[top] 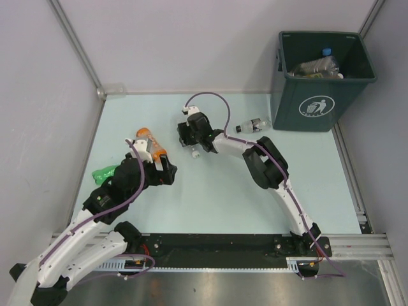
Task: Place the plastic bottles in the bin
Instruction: Pick up the plastic bottle at the center of the board, then place the plastic bottle in the trash bin.
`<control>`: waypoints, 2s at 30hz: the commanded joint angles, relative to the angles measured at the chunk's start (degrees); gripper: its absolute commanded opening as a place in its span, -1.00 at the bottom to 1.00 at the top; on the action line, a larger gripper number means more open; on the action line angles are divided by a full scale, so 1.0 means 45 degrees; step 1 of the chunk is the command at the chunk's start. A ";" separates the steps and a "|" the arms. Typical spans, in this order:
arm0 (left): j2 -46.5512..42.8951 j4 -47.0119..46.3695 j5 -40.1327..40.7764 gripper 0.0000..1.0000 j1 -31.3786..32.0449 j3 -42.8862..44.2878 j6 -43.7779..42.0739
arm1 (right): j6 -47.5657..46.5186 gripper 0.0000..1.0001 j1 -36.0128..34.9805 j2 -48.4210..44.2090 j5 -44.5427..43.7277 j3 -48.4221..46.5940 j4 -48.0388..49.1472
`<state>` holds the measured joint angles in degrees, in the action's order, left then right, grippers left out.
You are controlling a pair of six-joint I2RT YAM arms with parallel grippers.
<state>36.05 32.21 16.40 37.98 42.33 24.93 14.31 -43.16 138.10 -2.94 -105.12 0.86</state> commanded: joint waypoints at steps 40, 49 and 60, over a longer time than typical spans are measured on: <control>-0.0278 -0.0419 -0.0091 0.99 -0.0373 -0.0128 -0.0071 | -0.1324 -0.43 0.7419 -0.8991 -0.2863 -0.1599 -0.1832; -0.0063 -0.0438 -0.0091 0.99 -0.0392 -0.0128 -0.0051 | -0.1069 -0.38 0.9238 -0.7411 -0.2276 -0.3122 -0.1306; 0.0016 -0.0399 0.0046 1.00 -0.0412 -0.0109 -0.0032 | -0.1245 0.60 0.9278 -0.5865 -0.2862 -0.3946 -0.1014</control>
<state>36.03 31.88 16.21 36.58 41.95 24.95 9.02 -1.15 111.87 -14.33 -121.54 -7.01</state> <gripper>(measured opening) 0.996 0.681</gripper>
